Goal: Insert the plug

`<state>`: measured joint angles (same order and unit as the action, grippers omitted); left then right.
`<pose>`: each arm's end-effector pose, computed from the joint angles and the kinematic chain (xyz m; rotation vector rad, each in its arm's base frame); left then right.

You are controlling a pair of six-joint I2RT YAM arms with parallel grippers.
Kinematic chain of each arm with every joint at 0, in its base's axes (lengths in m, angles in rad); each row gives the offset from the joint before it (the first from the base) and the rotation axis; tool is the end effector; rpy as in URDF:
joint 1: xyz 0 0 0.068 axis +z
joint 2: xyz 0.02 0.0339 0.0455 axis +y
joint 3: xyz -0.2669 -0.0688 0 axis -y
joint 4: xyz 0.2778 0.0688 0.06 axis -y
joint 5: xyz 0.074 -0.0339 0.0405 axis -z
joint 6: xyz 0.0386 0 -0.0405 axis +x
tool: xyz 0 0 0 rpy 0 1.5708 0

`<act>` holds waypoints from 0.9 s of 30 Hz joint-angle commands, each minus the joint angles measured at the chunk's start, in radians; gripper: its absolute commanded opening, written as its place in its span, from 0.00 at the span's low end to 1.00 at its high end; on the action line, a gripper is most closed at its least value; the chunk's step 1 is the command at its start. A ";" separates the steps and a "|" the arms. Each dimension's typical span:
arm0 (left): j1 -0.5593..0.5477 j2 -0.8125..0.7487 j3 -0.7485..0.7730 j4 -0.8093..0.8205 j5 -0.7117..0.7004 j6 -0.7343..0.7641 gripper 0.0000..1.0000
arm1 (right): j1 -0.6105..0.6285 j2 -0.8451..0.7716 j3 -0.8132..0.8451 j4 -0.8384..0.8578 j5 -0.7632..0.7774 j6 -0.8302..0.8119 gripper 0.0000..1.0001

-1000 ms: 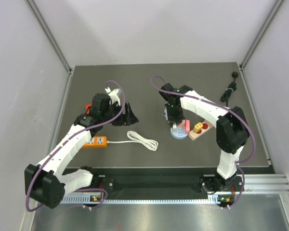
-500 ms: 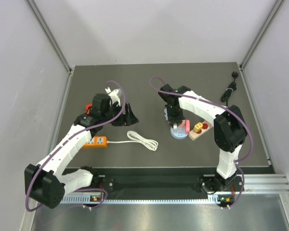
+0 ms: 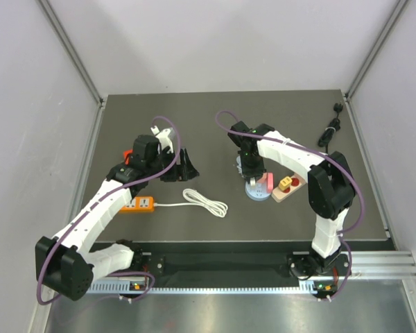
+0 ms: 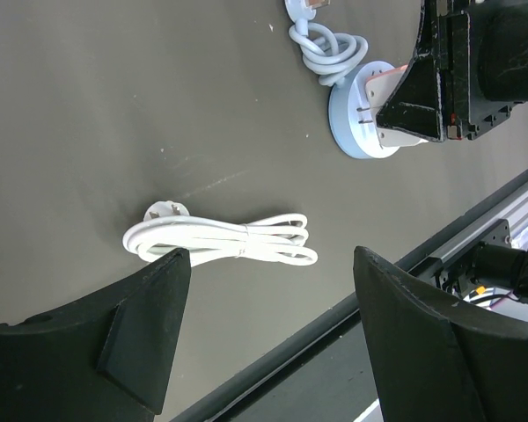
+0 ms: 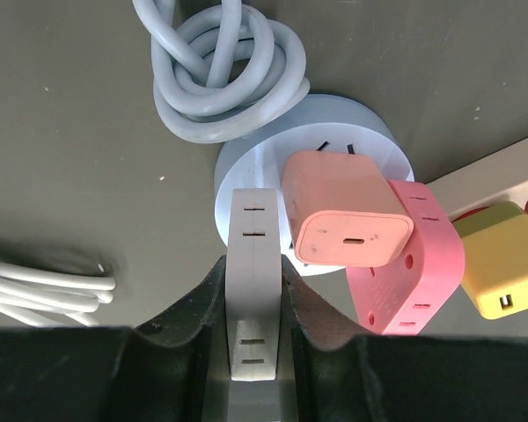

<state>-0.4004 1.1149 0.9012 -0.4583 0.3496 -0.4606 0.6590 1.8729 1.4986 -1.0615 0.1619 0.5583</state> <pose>0.2462 -0.1186 0.2842 0.1281 2.3323 -0.8420 0.3161 0.2370 0.2115 -0.1318 2.9346 -0.0820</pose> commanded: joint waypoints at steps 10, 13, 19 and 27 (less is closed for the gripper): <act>-0.003 -0.009 0.028 -0.002 0.002 0.014 0.79 | -0.004 -0.020 -0.052 0.074 -0.004 0.012 0.00; -0.003 -0.012 0.028 0.000 0.003 0.014 0.79 | -0.006 -0.032 -0.070 0.093 -0.001 0.020 0.00; -0.002 -0.010 0.027 0.003 0.009 0.013 0.79 | -0.004 -0.041 -0.127 0.133 0.001 0.037 0.00; -0.005 -0.004 0.028 0.001 0.008 0.013 0.79 | -0.007 -0.034 -0.175 0.181 -0.002 0.031 0.00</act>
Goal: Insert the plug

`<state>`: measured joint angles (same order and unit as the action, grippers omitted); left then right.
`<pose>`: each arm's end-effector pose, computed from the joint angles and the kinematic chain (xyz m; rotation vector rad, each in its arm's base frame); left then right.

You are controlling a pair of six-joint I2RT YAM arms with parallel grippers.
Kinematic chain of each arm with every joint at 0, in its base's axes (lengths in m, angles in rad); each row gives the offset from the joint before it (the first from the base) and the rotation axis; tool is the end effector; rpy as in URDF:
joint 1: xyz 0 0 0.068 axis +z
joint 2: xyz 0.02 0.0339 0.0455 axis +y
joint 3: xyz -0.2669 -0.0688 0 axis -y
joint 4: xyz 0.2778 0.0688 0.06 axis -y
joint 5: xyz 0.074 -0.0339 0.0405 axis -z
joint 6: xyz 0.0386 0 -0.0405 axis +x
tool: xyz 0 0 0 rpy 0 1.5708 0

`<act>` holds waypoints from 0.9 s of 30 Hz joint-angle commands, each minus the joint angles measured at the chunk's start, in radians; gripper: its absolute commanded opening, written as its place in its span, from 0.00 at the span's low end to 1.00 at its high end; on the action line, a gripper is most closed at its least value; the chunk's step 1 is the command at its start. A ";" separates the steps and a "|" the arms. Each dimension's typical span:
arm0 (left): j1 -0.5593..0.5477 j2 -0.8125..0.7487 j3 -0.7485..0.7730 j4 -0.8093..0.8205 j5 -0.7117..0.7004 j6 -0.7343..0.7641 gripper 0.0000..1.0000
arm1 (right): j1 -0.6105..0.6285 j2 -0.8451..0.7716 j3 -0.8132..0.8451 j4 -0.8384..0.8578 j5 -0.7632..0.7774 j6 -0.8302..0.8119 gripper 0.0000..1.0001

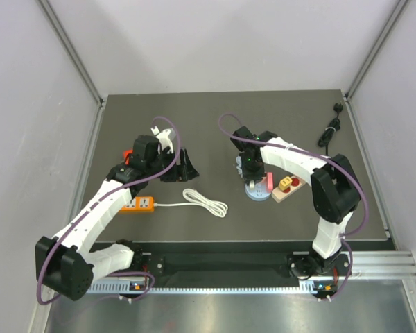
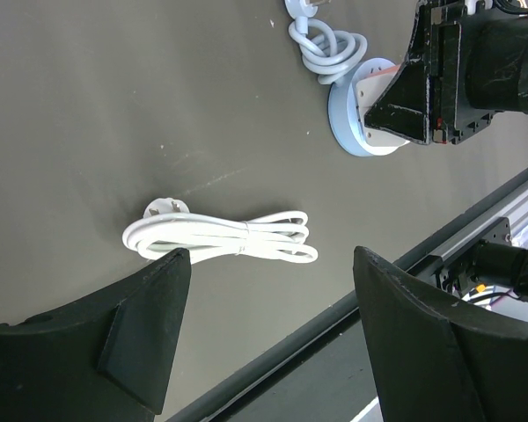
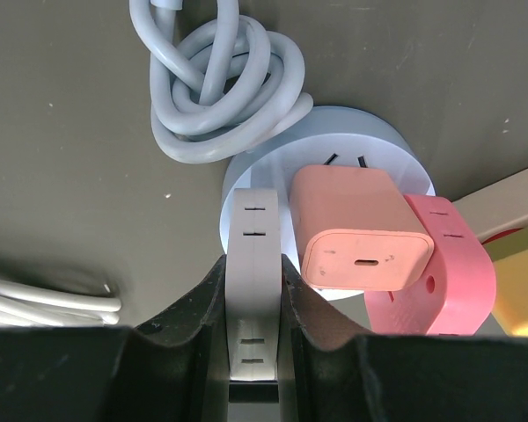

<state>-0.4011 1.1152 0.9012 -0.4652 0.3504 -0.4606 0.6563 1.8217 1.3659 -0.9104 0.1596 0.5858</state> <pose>0.2458 -0.1186 0.2836 0.1280 2.3399 -0.8416 0.3087 0.2300 0.1939 -0.0779 2.8819 -0.0153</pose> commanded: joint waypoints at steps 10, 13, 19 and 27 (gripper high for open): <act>-0.004 0.005 0.034 0.005 0.004 0.016 0.79 | -0.018 0.054 -0.071 0.038 -0.009 -0.018 0.00; -0.004 0.006 0.036 -0.001 -0.002 0.019 0.79 | -0.020 0.074 -0.073 0.039 -0.026 -0.029 0.00; -0.004 0.008 0.038 -0.006 -0.017 0.023 0.79 | -0.021 0.114 -0.074 0.010 -0.019 -0.040 0.00; -0.004 -0.002 0.042 -0.016 -0.033 0.028 0.79 | -0.021 0.139 -0.079 0.007 -0.032 -0.049 0.00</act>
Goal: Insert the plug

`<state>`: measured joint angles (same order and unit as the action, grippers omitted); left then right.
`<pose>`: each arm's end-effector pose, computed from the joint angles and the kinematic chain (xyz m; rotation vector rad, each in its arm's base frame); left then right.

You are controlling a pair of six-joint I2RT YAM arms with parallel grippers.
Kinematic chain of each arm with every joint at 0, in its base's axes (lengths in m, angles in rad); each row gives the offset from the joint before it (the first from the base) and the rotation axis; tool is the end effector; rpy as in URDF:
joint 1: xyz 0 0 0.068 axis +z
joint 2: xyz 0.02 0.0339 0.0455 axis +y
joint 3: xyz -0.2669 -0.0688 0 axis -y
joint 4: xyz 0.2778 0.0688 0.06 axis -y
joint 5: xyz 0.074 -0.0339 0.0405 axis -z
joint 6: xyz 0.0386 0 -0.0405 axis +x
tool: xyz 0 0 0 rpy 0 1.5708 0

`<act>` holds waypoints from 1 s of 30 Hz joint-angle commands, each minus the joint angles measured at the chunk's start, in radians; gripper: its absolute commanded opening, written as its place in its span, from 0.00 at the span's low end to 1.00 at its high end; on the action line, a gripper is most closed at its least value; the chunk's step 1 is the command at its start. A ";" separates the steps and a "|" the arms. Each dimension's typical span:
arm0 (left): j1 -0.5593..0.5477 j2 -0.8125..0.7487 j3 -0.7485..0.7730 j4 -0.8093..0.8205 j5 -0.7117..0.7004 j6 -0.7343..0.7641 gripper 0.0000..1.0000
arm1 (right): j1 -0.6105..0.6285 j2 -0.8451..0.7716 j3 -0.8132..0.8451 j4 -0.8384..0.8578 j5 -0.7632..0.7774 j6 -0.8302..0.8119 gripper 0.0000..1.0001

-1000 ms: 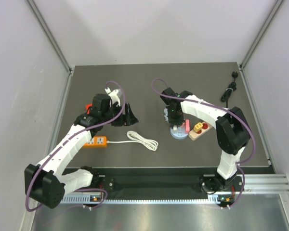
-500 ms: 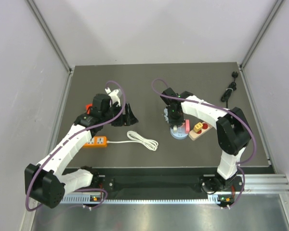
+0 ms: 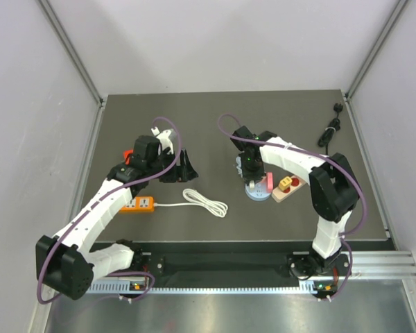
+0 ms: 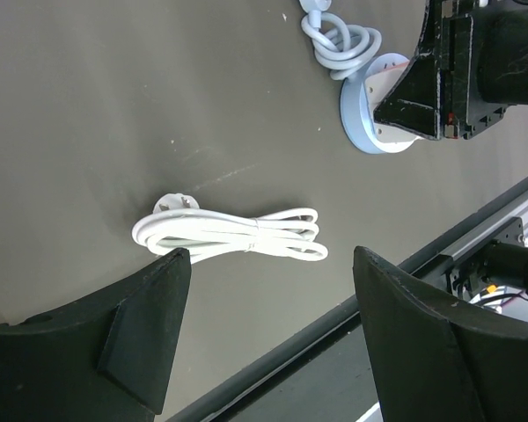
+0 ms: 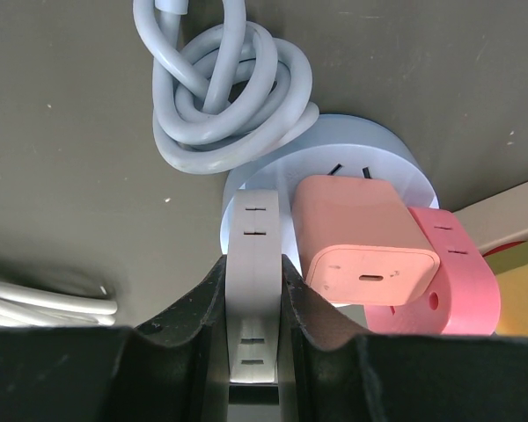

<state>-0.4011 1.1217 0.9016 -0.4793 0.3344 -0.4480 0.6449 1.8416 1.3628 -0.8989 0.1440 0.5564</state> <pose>0.2462 -0.1182 0.2807 0.1297 2.3566 -0.8131 0.3127 0.2283 0.1858 -0.1081 2.8994 -0.0138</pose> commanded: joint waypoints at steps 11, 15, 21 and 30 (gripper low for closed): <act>-0.004 -0.014 0.042 -0.001 -0.038 0.017 0.79 | -0.014 0.105 0.056 -0.061 0.031 -0.015 0.19; -0.004 -0.023 0.040 0.002 -0.046 0.015 0.79 | -0.022 0.056 0.137 -0.089 0.069 -0.007 0.32; -0.002 -0.031 0.028 0.018 -0.070 0.008 0.80 | -0.042 -0.010 0.243 -0.115 0.091 -0.029 0.44; -0.002 -0.023 0.046 0.019 -0.095 -0.023 0.79 | -0.067 -0.120 0.358 -0.167 0.065 -0.067 0.46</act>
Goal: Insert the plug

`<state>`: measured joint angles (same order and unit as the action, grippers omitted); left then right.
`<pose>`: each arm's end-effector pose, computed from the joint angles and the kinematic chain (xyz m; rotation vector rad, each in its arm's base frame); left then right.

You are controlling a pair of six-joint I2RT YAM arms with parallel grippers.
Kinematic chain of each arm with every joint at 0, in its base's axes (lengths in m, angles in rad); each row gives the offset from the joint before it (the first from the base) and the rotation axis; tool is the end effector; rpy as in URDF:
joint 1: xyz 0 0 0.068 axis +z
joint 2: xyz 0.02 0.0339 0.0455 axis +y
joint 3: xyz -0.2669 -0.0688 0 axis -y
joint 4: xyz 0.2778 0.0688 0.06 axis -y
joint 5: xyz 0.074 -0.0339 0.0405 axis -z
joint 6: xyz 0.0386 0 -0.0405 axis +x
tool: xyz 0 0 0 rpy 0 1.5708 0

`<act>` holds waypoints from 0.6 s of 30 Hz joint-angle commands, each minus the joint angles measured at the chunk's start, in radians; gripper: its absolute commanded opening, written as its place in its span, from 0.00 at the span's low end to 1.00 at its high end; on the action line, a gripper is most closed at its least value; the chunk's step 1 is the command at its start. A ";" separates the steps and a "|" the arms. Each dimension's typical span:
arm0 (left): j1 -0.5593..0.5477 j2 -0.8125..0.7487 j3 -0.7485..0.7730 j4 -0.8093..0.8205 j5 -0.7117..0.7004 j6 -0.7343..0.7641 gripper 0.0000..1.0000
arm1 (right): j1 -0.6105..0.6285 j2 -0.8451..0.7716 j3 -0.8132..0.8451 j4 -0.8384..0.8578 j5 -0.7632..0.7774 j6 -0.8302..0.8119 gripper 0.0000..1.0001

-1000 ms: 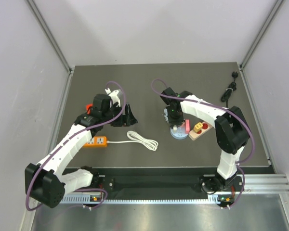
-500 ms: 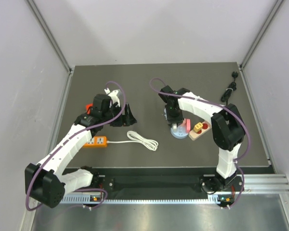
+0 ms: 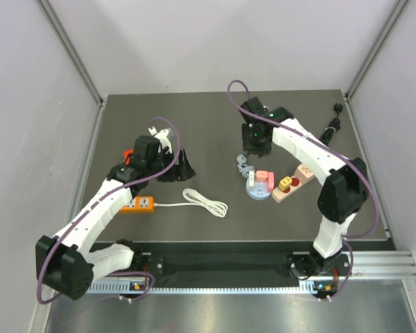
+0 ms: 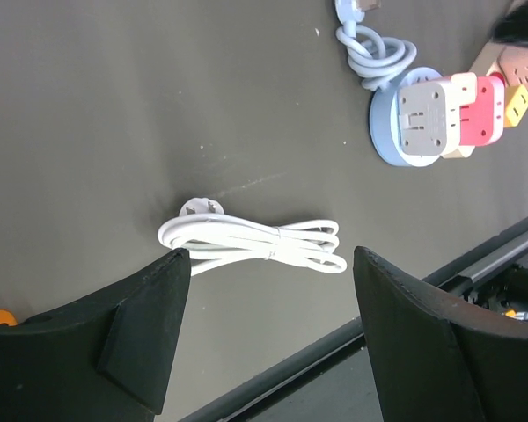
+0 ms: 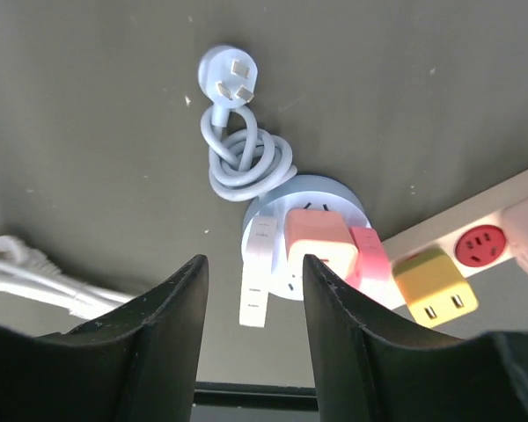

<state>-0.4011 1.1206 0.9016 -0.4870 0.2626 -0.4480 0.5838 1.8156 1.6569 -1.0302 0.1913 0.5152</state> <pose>0.2472 -0.1157 0.2798 0.0883 2.3575 -0.7310 0.3463 0.2200 0.2840 -0.0428 2.7174 0.0520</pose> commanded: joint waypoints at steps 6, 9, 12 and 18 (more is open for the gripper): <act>0.025 0.007 0.049 0.047 -0.120 -0.236 0.78 | -0.004 -0.200 -0.014 0.114 -0.093 -0.053 0.36; 0.105 0.044 0.051 0.041 -0.096 -0.294 0.77 | -0.004 -0.228 -0.150 0.269 -0.223 -0.064 0.25; 0.252 0.080 0.046 0.007 -0.066 -0.331 0.75 | -0.004 -0.208 -0.232 0.355 -0.332 -0.089 0.21; 0.445 0.119 0.054 -0.091 -0.305 -0.357 0.77 | -0.012 -0.177 -0.324 0.381 -0.339 -0.167 0.18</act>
<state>-0.0044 1.2423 0.9218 -0.5148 0.1020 -0.7593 0.5793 1.6417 1.3445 -0.7242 -0.1112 0.4000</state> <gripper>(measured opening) 0.764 0.184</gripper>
